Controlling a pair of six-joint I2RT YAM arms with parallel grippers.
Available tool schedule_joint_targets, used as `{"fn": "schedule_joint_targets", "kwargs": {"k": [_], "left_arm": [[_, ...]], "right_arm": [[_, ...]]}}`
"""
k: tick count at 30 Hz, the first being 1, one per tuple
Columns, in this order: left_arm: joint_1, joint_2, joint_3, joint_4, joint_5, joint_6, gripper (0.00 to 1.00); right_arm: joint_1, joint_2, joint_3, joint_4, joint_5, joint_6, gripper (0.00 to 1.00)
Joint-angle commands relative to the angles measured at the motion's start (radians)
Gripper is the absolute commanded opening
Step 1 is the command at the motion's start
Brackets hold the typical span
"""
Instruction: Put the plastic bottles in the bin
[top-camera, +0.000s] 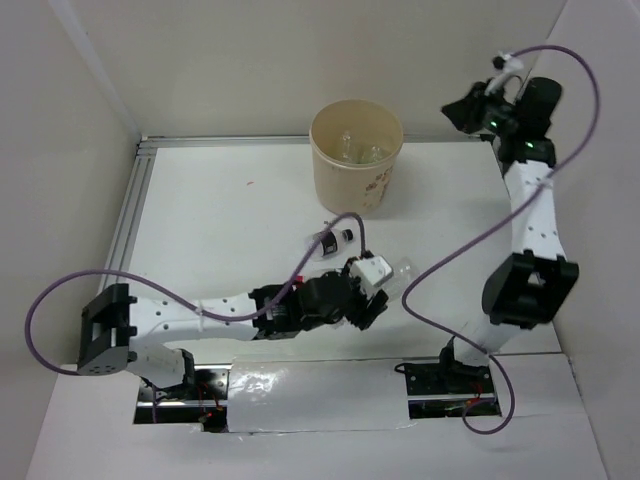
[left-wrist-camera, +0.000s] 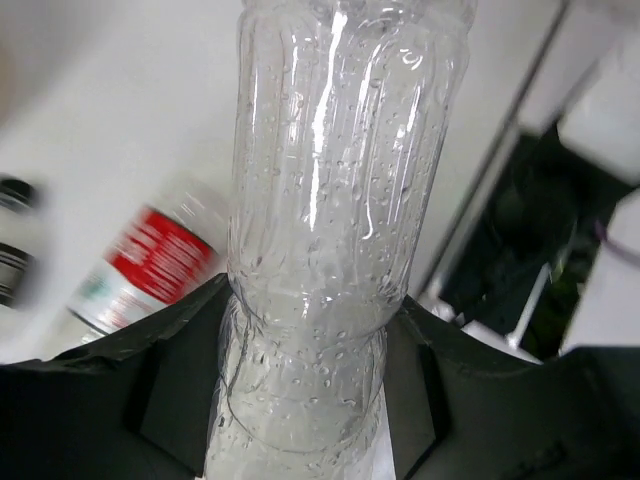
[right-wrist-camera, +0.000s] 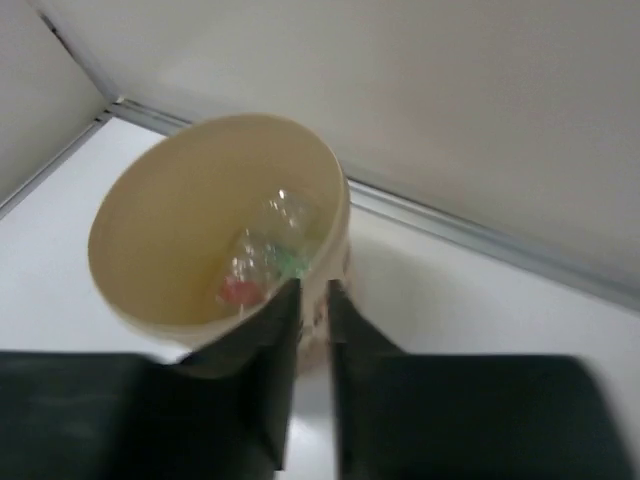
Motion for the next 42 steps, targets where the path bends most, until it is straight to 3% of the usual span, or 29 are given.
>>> {"fn": "schedule_joint_targets", "kwargs": {"k": [1, 3, 8, 9, 15, 19, 20, 21, 22, 24, 25, 26, 28, 30, 31, 36, 39, 42], "left_arm": [[0.068, -0.073, 0.104, 0.037, -0.109, 0.087, 0.00], [0.166, -0.082, 0.127, 0.102, -0.088, 0.097, 0.00], [0.411, 0.043, 0.311, 0.265, -0.039, 0.056, 0.00], [0.444, 0.074, 0.355, 0.280, -0.001, 0.015, 0.00], [0.605, 0.290, 0.720, 0.348, 0.108, -0.142, 0.00], [0.634, 0.429, 0.857, 0.388, 0.081, -0.163, 0.01], [0.643, 0.460, 0.889, 0.371, 0.072, -0.172, 0.04], [0.644, 0.526, 0.950, 0.356, 0.061, -0.163, 0.07], [0.656, 0.558, 0.981, 0.306, 0.046, -0.163, 0.10], [0.665, 0.645, 1.058, 0.258, 0.045, -0.163, 0.29], [0.665, 0.669, 1.077, 0.220, 0.018, -0.163, 0.41], [0.665, 0.707, 1.103, 0.207, 0.018, -0.163, 0.70], [0.665, 0.721, 1.117, 0.187, -0.013, -0.154, 0.92], [0.665, 0.730, 1.127, 0.187, -0.013, -0.142, 0.93], [0.674, 0.730, 1.127, 0.187, -0.013, -0.142, 1.00], [0.694, 0.663, 1.089, 0.228, -0.004, -0.110, 1.00], [0.705, 0.567, 0.991, 0.239, -0.013, -0.100, 1.00], [0.705, 0.380, 0.758, 0.268, -0.036, -0.087, 1.00]], "right_arm": [[-0.130, -0.200, -0.167, -0.103, -0.108, -0.116, 0.14], [-0.185, -0.273, -0.239, -0.198, -0.190, -0.286, 0.01], [-0.268, -0.343, -0.399, -0.674, -0.361, -0.812, 0.28], [-0.268, -0.352, -0.451, -0.716, -0.370, -0.916, 0.30], [-0.258, -0.432, -0.632, -0.880, -0.384, -1.156, 0.36], [-0.183, -0.454, -0.683, -1.012, -0.320, -1.429, 0.53], [-0.164, -0.463, -0.695, -1.013, -0.306, -1.440, 0.74], [-0.131, -0.463, -0.695, -1.013, -0.297, -1.440, 0.83], [-0.117, -0.472, -0.710, -0.994, -0.283, -1.440, 0.88], [-0.069, -0.494, -0.723, -0.965, -0.283, -1.440, 0.94], [-0.051, -0.512, -0.732, -0.930, -0.273, -1.422, 0.96], [-0.008, -0.512, -0.732, -0.912, -0.273, -1.411, 0.99], [0.049, -0.526, -0.741, -0.899, -0.264, -1.411, 0.99], [0.139, -0.526, -0.756, -0.866, -0.227, -1.411, 0.99], [0.169, -0.526, -0.767, -0.850, -0.218, -1.411, 0.99], [0.345, -0.520, -0.824, -0.621, -0.105, -1.275, 0.99], [0.426, -0.465, -0.836, -0.527, -0.065, -1.211, 0.99], [0.463, -0.394, -0.836, -0.445, -0.037, -1.171, 0.99]]}}
